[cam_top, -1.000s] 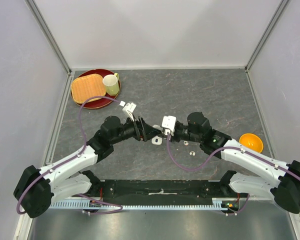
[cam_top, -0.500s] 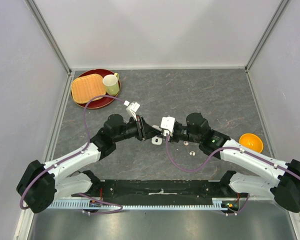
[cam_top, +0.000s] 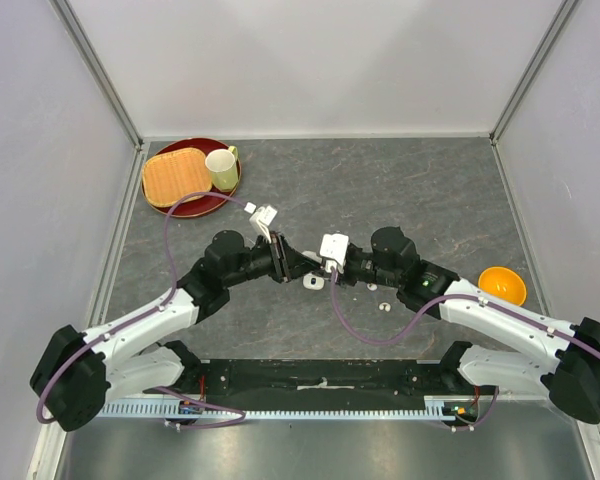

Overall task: Insert the wireless bluetooth earbuds into the charging case
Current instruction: Pick up the charging case at the center of the board.

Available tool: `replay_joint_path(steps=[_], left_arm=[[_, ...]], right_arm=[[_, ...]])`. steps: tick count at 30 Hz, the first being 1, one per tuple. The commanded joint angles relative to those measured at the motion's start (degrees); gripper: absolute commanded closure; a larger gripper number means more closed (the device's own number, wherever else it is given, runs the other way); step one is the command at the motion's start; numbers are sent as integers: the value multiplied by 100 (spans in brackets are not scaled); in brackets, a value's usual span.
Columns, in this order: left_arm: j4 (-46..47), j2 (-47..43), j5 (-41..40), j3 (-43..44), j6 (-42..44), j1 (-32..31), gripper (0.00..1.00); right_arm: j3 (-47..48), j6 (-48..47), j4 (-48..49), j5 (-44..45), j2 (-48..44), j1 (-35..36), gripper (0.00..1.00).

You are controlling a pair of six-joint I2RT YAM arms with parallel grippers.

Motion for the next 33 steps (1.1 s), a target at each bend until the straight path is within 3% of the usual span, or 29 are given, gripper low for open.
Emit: replay_joint_path(steps=[1, 4, 5, 6, 8, 9, 14, 21, 26, 29, 33], left_arm=[[36, -534, -302, -140, 456, -3, 98], [-201, -816, -733, -280, 667, -3, 98], [-298, -1008, -942, -325, 763, -3, 98], [-333, -1106, -1049, -412, 808, -3, 98], [-386, -1377, -1295, -483, 957, -3, 98], [-439, -1484, -1374, -544, 1010, -12, 98], [-606, -2029, -1884, -703, 1379, -3, 98], [-422, -3213, -2175, -1194, 2135, -3, 98], [-88, -3883, -2271, -1538, 2654, -3, 98], [-44, -4182, -2324, -1678, 2856, -12, 98], [35, -4464, -2483, -1845, 2979, -3, 98]], right_arm=[[-34, 238, 209, 252, -56, 9, 50], [-86, 255, 209, 332, -100, 9, 33], [-95, 264, 200, 288, -117, 9, 32], [-113, 273, 209, 279, -152, 18, 20], [-139, 291, 209, 235, -187, 18, 6], [-148, 299, 218, 209, -214, 18, 3], [-184, 527, 410, 402, -284, 9, 2], [289, 2368, 368, 1692, 23, -8, 2], [1405, 3637, -1034, 2335, 768, -96, 2], [1960, 4305, -1390, 2065, 1024, -175, 2], [2093, 5324, -1058, 1144, 1166, -281, 2]])
